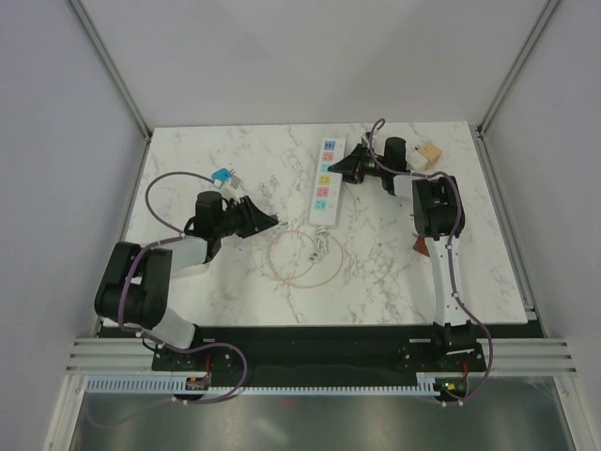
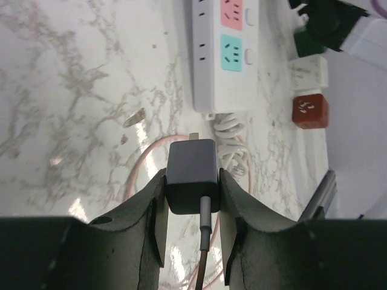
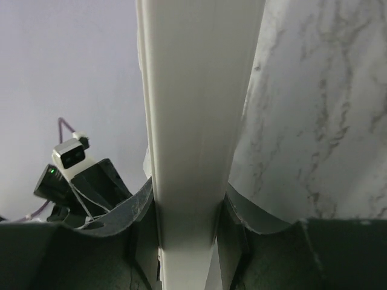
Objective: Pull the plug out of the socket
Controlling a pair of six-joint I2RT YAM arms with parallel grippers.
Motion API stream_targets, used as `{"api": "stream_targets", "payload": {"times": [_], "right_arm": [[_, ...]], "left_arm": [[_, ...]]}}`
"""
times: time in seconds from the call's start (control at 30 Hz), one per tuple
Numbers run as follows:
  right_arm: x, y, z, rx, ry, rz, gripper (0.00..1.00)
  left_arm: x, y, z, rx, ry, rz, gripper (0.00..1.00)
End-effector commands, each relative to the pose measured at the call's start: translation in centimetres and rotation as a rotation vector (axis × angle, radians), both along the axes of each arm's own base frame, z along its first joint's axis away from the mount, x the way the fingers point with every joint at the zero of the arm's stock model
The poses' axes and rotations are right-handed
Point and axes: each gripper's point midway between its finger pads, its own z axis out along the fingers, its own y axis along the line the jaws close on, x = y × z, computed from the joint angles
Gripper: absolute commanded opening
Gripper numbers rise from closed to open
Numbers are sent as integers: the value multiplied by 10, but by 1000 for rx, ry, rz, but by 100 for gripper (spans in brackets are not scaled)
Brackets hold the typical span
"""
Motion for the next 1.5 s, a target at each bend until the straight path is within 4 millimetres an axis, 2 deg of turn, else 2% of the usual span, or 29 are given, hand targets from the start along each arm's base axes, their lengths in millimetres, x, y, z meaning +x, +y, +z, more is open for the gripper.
{"api": "stream_targets", "payload": {"times": [0.0, 0.07, 0.23, 0.33, 0.4, 0.43, 0.5, 0.53, 0.67, 0.7, 0.73, 0.77, 0.8, 0.9, 0.93, 1.0, 1.03, 1.1, 1.13, 1.17, 1.2, 1.23, 1.27, 1.3, 1.33, 1.37, 1.4, 1.43, 1.47], "right_arm": [[19, -1, -2, -218, -157, -28, 8], [23, -2, -6, -260, -162, -46, 14], [24, 2, -11, -311, -152, -53, 23], [24, 5, -18, -391, -150, -55, 28], [24, 3, -23, -439, -136, -59, 34], [25, 2, -22, -452, -133, -66, 40], [27, -2, -22, -489, -132, -83, 48], [29, -5, -21, -514, -146, -88, 58], [31, -15, -17, -603, -144, -109, 81], [34, -22, -21, -652, -136, -136, 84], [36, -27, -16, -685, -152, -143, 93], [38, -32, -13, -715, -157, -157, 95], [34, -38, -16, -749, -133, -164, 98], [33, -58, -7, -872, -115, -231, 98], [36, -72, 1, -957, -118, -301, 98], [26, -90, 0, -1064, -81, -333, 98], [25, -100, 14, -1128, -90, -388, 98], [6, -113, 14, -1203, -49, -397, 98], [-1, -110, 37, -1205, -82, -414, 98], [-20, -113, 24, -1233, -49, -393, 98], [-30, -110, 28, -1228, -55, -391, 98], [-42, -98, 54, -1201, -101, -404, 98], [-63, -93, 38, -1205, -88, -374, 98], [-75, -87, 42, -1191, -99, -368, 98], [-91, -70, 66, -1139, -143, -379, 98], [-111, -66, 51, -1131, -137, -356, 98], [-124, -58, 53, -1097, -147, -349, 98], [-156, -50, 50, -1070, -146, -333, 98], [-162, -42, 57, -1024, -181, -355, 98]], "left_arm": [[-13, 48, -30, 247, 133, 186, 2], [-16, 62, -36, 288, 182, 260, 2], [-28, 72, -51, 296, 246, 325, 7], [-34, 75, -62, 304, 288, 338, 18], [-36, 79, -63, 312, 299, 360, 33], [-37, 82, -63, 320, 305, 379, 41], [-37, 84, -56, 319, 287, 391, 81], [-41, 88, -58, 340, 304, 401, 92], [-45, 98, -45, 389, 307, 434, 99], [-42, 105, -34, 404, 283, 472, 100], [-42, 109, -30, 414, 282, 496, 100], [-52, 115, -32, 444, 327, 514, 100], [-47, 122, -18, 449, 297, 566, 100], [-53, 127, 4, 454, 270, 592, 100], [-55, 127, 11, 447, 251, 592, 100], [-59, 125, 29, 425, 203, 589, 100], [-60, 122, 34, 417, 186, 581, 100], [-65, 113, 43, 386, 161, 549, 100], [-68, 109, 50, 362, 140, 536, 100], [-72, 104, 48, 354, 141, 520, 100], [-77, 94, 46, 324, 151, 476, 100], [-80, 88, 46, 309, 144, 455, 100], [-87, 81, 40, 301, 146, 423, 100], [-92, 73, 39, 275, 147, 388, 100], [-93, 67, 42, 247, 126, 370, 100], [-101, 62, 37, 221, 117, 343, 100], [-108, 52, 39, 175, 113, 307, 100], [-109, 45, 44, 134, 80, 287, 100], [-118, 43, 41, 100, 63, 274, 100]]}}
